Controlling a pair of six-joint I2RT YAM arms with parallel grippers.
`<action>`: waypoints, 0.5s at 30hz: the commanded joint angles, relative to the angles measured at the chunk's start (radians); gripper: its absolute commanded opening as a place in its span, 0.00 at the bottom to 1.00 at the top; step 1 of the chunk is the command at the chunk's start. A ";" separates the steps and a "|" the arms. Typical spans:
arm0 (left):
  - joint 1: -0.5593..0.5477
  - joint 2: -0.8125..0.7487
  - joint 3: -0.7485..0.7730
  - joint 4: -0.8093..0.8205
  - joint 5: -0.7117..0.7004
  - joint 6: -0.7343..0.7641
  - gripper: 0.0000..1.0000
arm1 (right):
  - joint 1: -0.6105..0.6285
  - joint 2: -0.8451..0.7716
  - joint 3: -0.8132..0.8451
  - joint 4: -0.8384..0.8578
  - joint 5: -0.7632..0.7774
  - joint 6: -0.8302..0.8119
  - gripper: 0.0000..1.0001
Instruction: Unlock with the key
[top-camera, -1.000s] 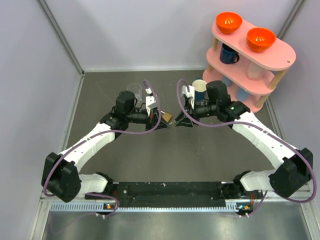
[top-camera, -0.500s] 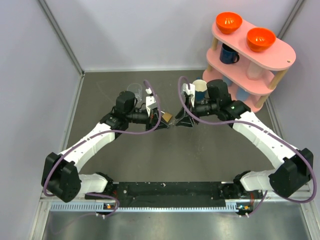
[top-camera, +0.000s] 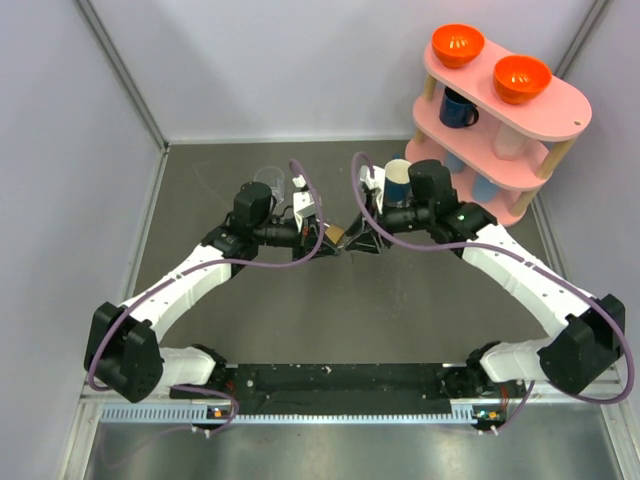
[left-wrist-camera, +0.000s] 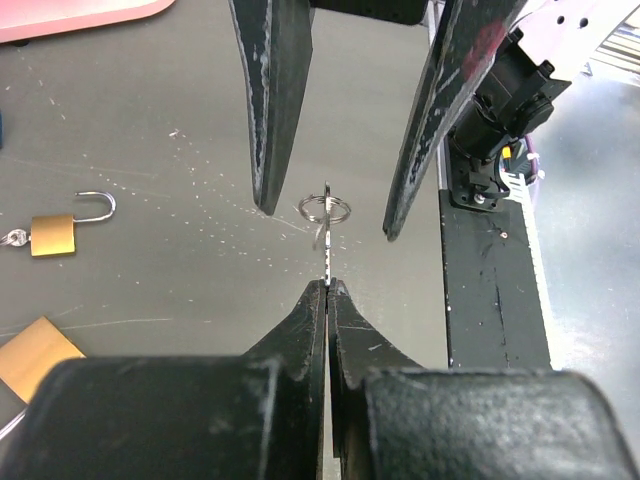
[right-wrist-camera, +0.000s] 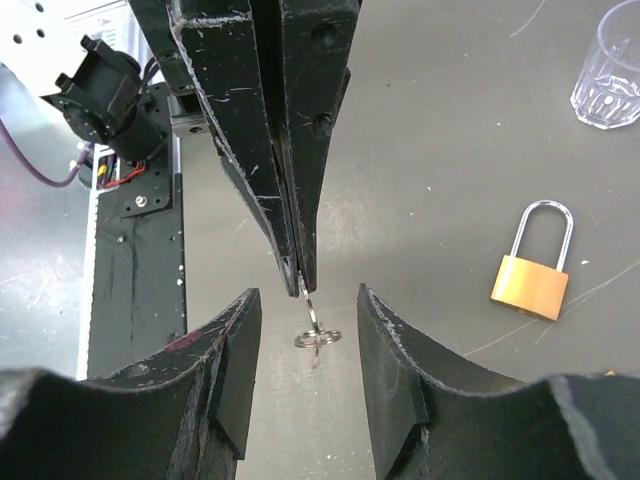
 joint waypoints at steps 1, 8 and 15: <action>-0.004 0.001 0.036 0.028 0.011 0.013 0.00 | 0.031 0.012 0.032 0.044 0.056 -0.008 0.42; -0.005 -0.007 0.029 0.030 0.012 0.014 0.00 | 0.029 0.016 0.032 0.047 0.125 -0.005 0.41; -0.005 -0.010 0.025 0.032 0.009 0.016 0.00 | 0.031 0.018 0.026 0.046 0.139 -0.007 0.35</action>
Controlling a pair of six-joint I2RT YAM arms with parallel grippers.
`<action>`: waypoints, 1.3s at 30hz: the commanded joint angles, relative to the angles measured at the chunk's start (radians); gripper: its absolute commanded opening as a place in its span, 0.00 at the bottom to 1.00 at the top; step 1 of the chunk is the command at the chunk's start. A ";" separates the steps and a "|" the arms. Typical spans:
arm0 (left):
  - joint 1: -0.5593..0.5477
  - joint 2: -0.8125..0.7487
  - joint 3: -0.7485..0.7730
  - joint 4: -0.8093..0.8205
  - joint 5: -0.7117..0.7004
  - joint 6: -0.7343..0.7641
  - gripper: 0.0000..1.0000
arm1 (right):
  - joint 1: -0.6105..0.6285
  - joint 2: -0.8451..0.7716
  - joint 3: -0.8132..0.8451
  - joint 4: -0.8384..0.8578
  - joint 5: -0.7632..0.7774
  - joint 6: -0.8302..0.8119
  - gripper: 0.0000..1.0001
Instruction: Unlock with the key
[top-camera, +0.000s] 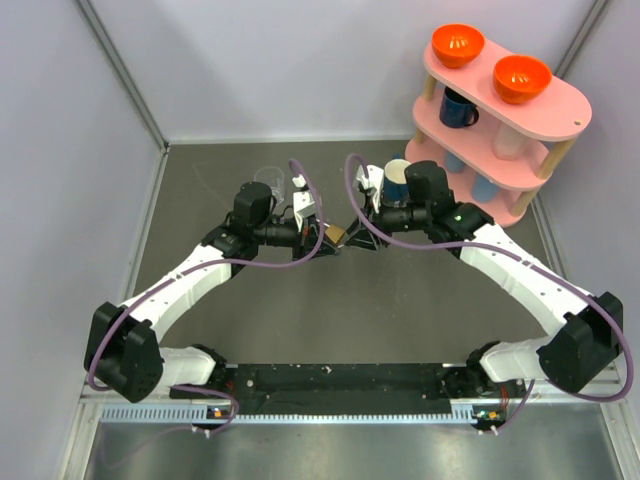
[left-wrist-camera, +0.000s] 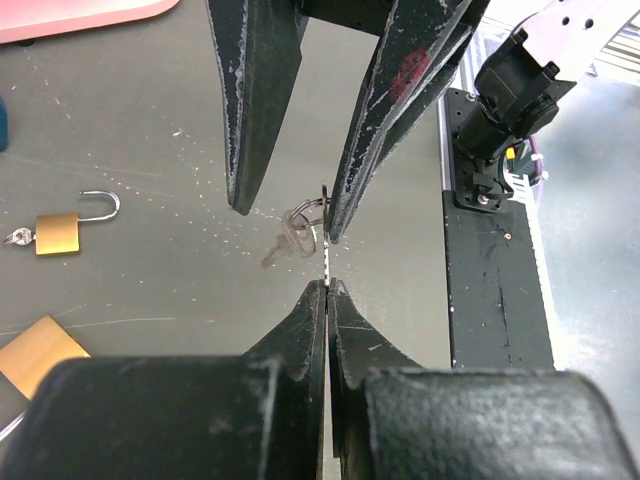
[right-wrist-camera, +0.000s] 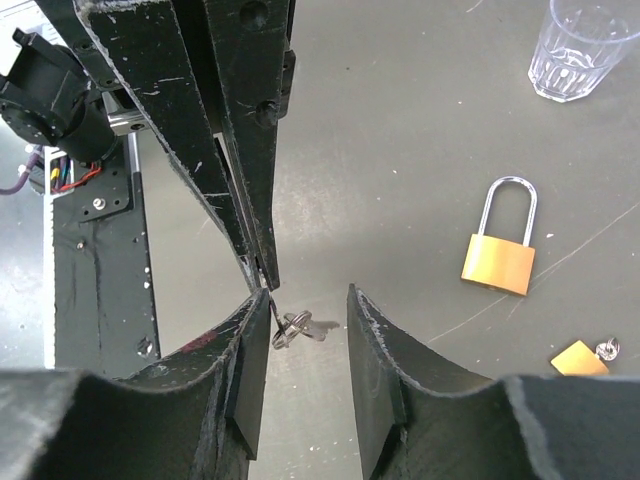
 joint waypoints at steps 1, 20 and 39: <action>-0.004 -0.010 0.024 0.031 0.012 0.017 0.00 | 0.007 0.004 0.024 0.046 0.018 -0.008 0.34; -0.003 -0.014 0.020 0.033 0.007 0.017 0.00 | 0.007 -0.015 0.020 0.000 -0.007 -0.065 0.28; -0.001 -0.018 0.019 0.033 0.007 0.020 0.00 | 0.002 -0.024 0.028 -0.028 -0.009 -0.096 0.30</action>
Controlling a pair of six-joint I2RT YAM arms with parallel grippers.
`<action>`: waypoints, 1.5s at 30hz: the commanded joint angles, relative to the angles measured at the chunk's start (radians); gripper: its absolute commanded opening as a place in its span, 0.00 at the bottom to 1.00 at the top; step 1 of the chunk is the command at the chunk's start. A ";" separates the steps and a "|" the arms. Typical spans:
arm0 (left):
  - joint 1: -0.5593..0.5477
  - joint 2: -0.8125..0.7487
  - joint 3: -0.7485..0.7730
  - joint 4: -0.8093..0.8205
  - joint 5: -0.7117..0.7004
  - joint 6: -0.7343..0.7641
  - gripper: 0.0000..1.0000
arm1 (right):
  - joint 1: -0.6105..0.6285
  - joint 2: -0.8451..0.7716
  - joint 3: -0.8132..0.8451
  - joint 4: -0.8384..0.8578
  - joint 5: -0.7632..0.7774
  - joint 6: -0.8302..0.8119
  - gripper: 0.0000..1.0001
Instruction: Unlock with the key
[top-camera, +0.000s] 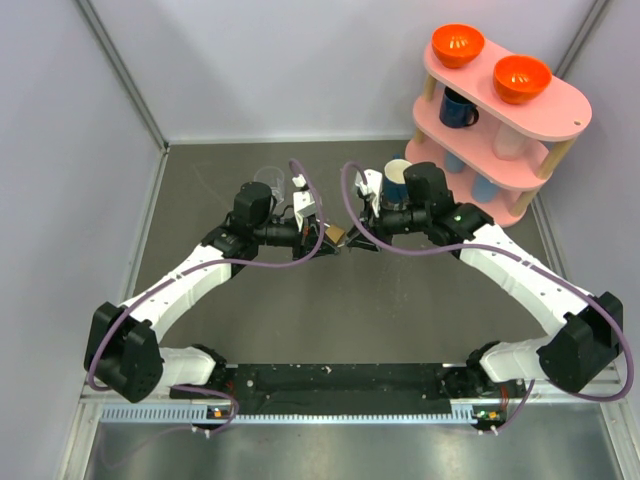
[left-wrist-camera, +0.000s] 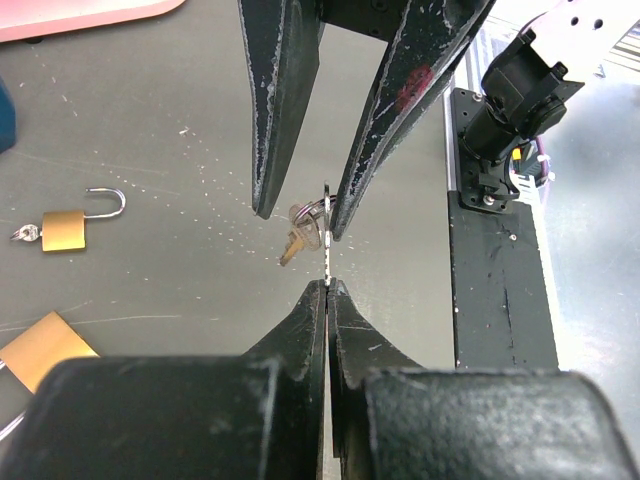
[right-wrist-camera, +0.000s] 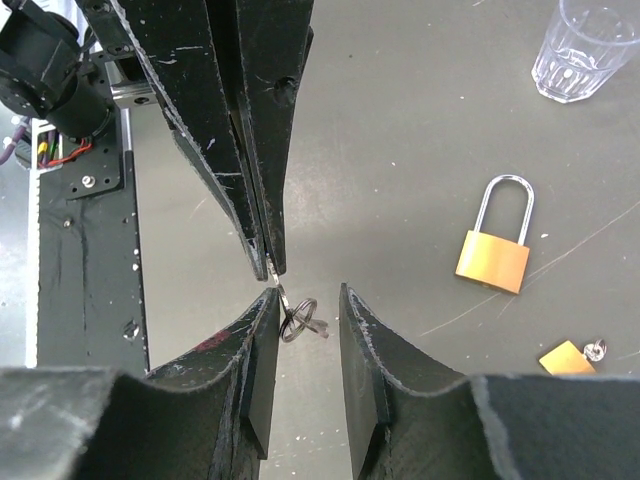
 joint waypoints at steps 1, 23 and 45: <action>-0.001 -0.019 0.019 0.032 0.026 0.017 0.00 | -0.002 -0.025 0.028 0.006 -0.002 -0.023 0.29; 0.001 -0.025 0.024 0.034 0.033 0.019 0.29 | -0.004 -0.055 0.020 0.009 -0.057 -0.044 0.00; 0.073 0.038 0.068 -0.038 -0.497 0.051 0.63 | -0.160 -0.188 0.026 0.041 0.156 0.032 0.00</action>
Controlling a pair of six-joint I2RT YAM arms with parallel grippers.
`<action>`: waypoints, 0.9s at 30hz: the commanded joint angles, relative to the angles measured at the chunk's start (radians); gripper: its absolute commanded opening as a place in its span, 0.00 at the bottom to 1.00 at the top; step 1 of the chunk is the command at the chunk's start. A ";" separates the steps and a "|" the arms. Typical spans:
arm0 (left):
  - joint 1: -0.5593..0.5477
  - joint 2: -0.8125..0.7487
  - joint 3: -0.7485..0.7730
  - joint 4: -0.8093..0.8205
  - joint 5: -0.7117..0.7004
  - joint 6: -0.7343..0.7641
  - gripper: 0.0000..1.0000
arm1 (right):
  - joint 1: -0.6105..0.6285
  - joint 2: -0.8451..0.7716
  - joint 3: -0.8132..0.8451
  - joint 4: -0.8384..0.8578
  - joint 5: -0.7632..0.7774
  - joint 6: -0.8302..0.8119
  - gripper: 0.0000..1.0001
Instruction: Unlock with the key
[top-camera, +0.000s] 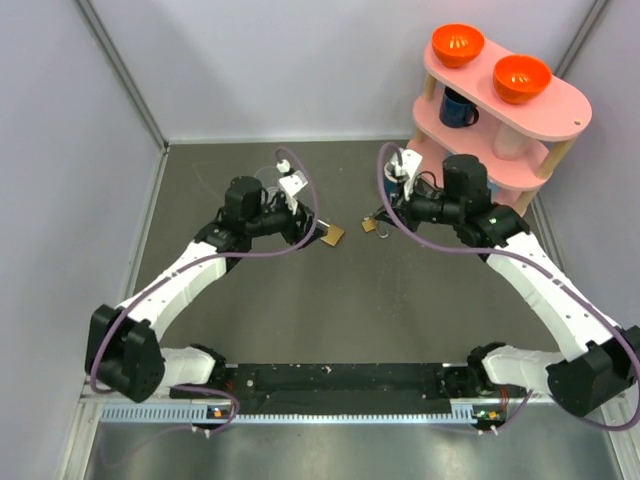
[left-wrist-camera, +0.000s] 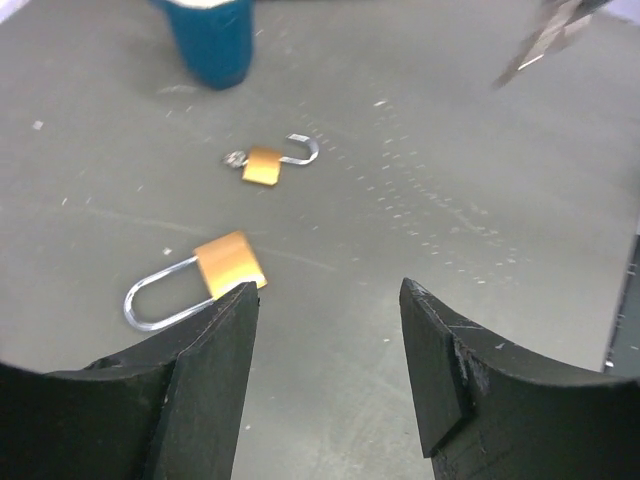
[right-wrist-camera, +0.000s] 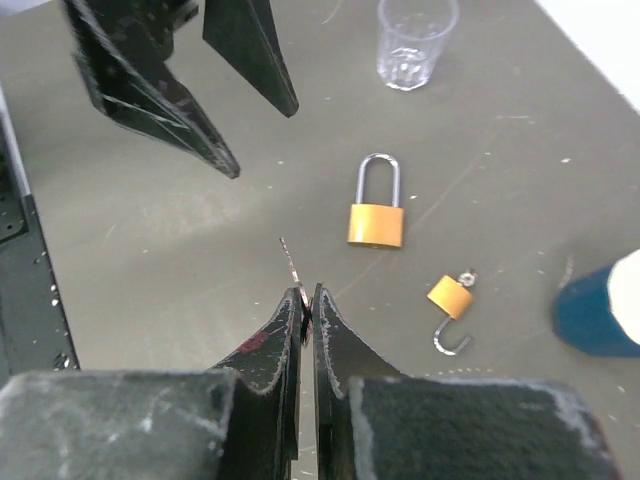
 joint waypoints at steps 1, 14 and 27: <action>0.002 0.088 0.067 -0.025 -0.195 0.028 0.63 | -0.033 -0.090 0.013 0.063 0.047 0.015 0.00; 0.002 0.428 0.345 -0.214 -0.453 0.067 0.56 | -0.042 -0.205 -0.064 0.113 0.066 0.008 0.00; 0.001 0.636 0.515 -0.365 -0.571 0.083 0.51 | -0.042 -0.231 -0.093 0.133 0.049 0.000 0.00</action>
